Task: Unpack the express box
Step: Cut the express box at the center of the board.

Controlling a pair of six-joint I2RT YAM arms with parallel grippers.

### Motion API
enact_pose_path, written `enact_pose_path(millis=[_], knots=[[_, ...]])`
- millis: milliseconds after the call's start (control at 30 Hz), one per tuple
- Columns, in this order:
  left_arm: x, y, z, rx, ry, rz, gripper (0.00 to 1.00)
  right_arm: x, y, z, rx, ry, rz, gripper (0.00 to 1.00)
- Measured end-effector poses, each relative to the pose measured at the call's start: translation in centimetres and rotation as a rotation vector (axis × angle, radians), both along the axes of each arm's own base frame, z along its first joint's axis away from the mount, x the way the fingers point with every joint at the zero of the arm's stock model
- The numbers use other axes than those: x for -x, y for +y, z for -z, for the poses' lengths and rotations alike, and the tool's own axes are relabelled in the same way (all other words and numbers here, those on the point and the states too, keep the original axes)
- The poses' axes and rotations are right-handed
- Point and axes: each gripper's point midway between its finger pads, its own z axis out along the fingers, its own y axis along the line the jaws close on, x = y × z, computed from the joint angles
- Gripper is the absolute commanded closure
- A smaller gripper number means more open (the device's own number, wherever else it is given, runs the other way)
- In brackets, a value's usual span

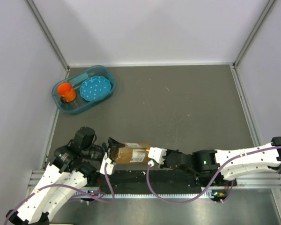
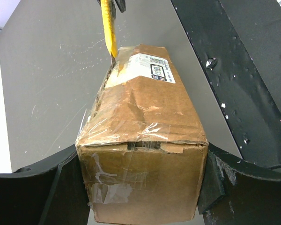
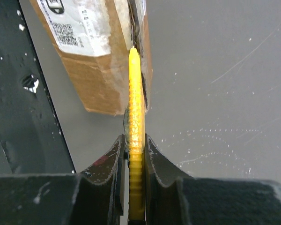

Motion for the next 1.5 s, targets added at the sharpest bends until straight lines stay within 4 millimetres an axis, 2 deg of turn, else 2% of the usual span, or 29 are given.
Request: enact_pose_path(millis=[367,700,900,1033,1100,1267,1300,1500], knots=[[0.0,0.0,0.0,0.0,0.0,0.0,0.51,-0.1,-1.1,1.0,0.128,0.007,0.014,1.0],[0.1,0.0,0.0,0.001,-0.002,0.0,0.5,-0.2,-1.1,-0.3,0.154,0.006,0.008,1.0],[0.1,0.0,0.0,0.001,-0.001,-0.001,0.5,-0.2,0.8,-1.8,0.165,0.0,-0.011,1.0],[0.1,0.1,0.0,0.0,0.0,-0.001,0.5,-0.3,1.8,-1.8,0.186,-0.006,-0.023,1.0],[0.1,0.1,0.0,-0.001,0.0,-0.002,0.5,-0.3,2.0,-1.8,0.19,-0.011,-0.027,0.92],[0.1,0.1,0.0,-0.001,0.001,-0.002,0.5,-0.4,2.5,-2.2,0.177,-0.027,-0.042,0.88],[0.1,0.1,0.0,-0.002,0.001,-0.002,0.5,-0.3,2.6,-2.3,0.171,-0.03,-0.044,0.84],[0.0,0.1,0.0,-0.003,0.003,-0.006,0.48,-0.2,4.4,-3.6,0.093,-0.059,-0.066,0.83]])
